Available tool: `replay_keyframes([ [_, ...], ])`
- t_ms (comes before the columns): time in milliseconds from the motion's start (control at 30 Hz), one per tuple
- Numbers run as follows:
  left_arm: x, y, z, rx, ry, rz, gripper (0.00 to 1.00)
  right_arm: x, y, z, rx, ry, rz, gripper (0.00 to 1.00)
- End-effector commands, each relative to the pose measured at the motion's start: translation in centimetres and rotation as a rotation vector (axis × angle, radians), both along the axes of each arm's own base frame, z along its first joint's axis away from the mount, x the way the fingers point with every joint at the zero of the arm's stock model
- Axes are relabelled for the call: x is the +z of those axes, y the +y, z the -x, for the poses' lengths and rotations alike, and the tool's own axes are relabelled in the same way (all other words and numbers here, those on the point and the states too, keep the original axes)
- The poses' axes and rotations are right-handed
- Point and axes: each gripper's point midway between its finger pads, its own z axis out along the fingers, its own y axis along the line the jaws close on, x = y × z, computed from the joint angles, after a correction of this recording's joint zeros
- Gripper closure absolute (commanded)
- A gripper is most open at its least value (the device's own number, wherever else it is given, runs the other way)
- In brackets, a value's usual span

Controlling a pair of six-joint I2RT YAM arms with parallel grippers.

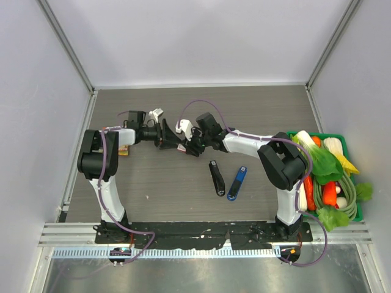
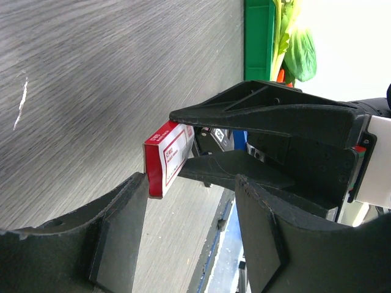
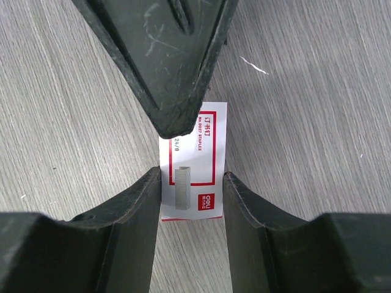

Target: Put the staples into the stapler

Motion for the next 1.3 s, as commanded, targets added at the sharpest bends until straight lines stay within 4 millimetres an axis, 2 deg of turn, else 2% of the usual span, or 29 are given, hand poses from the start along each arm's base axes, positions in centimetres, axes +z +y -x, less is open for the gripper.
replay_keyframes([
  [0,0.9,-0.7,0.0,-0.046,-0.025,0.034,0.38,2.9,0.9,-0.8,0.012,-0.071,-0.059,0.55],
  [400,1.5,-1.3,0.3,-0.068,-0.033,0.045,0.38,1.9,0.9,-0.3,0.04,-0.077,-0.025,0.55],
  [667,1.0,-1.7,0.7,-0.082,-0.021,0.046,0.38,2.5,1.4,-0.2,0.047,-0.069,-0.05,0.55],
  [867,0.9,-2.4,1.1,-0.103,-0.016,0.047,0.39,2.3,1.7,0.1,0.055,-0.065,-0.049,0.55],
  [1267,-1.2,-3.2,2.2,-0.141,0.048,0.052,0.42,2.1,1.9,0.1,0.058,-0.066,-0.058,0.54],
])
